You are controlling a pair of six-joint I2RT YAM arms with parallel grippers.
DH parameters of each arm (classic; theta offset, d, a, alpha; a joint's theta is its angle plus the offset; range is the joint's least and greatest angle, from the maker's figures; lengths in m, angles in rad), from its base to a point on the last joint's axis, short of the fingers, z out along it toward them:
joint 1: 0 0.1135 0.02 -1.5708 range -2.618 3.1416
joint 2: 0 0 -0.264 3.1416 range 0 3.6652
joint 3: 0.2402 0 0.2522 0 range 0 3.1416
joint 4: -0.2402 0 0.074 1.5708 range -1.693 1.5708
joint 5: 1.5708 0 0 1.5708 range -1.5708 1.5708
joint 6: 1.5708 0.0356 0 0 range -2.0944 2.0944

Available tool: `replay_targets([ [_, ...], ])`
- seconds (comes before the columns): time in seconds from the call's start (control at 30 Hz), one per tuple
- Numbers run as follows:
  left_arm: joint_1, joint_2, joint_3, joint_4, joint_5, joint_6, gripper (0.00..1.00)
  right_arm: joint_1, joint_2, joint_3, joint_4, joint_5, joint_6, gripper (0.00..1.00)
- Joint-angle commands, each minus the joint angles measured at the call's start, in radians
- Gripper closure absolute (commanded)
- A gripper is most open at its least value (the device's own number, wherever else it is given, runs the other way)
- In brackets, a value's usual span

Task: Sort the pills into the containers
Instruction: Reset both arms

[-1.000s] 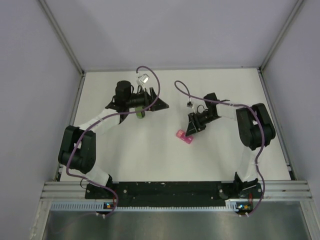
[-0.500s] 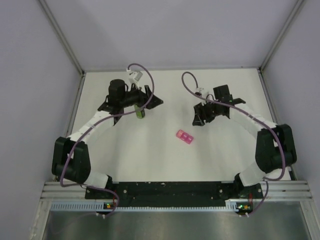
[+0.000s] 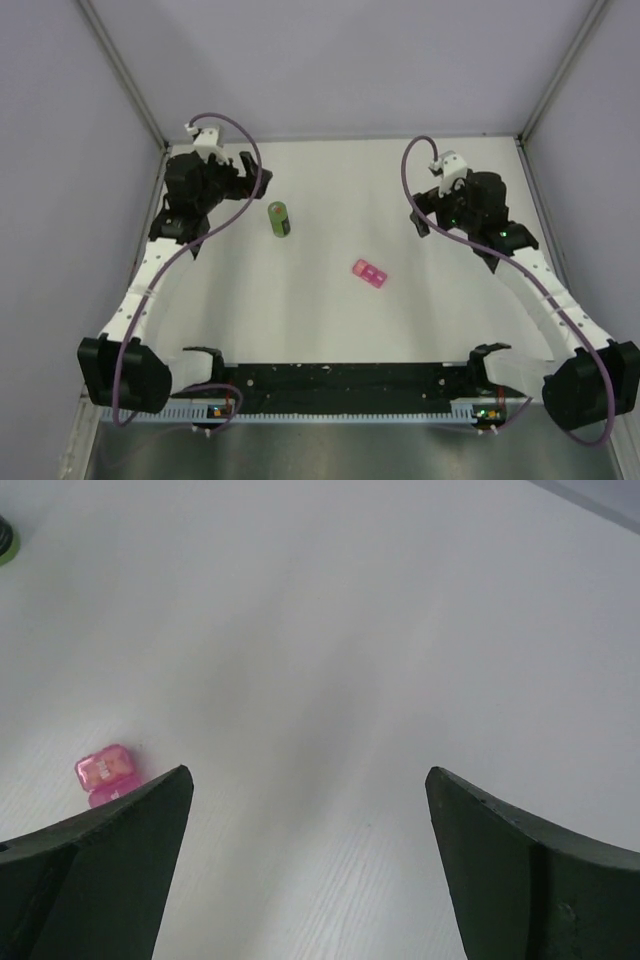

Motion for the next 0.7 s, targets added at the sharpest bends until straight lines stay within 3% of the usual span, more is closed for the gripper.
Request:
replay_targets([
  [0.0, 0.02, -0.107, -0.022, -0.045, -0.144, 0.073, 0.01, -0.023, -0.089, -0.048, 0.074, 0.119, 0.031, 0.01],
  [0.23, 0.022, -0.229, -0.142, -0.009, -0.11, 0.148, 0.01, -0.033, -0.206, -0.145, 0.119, 0.06, 0.04, 0.01],
  [0.67, 0.022, -0.319, -0.281, 0.103, -0.082, 0.078, 0.01, -0.073, -0.268, -0.196, 0.182, 0.127, 0.04, 0.01],
])
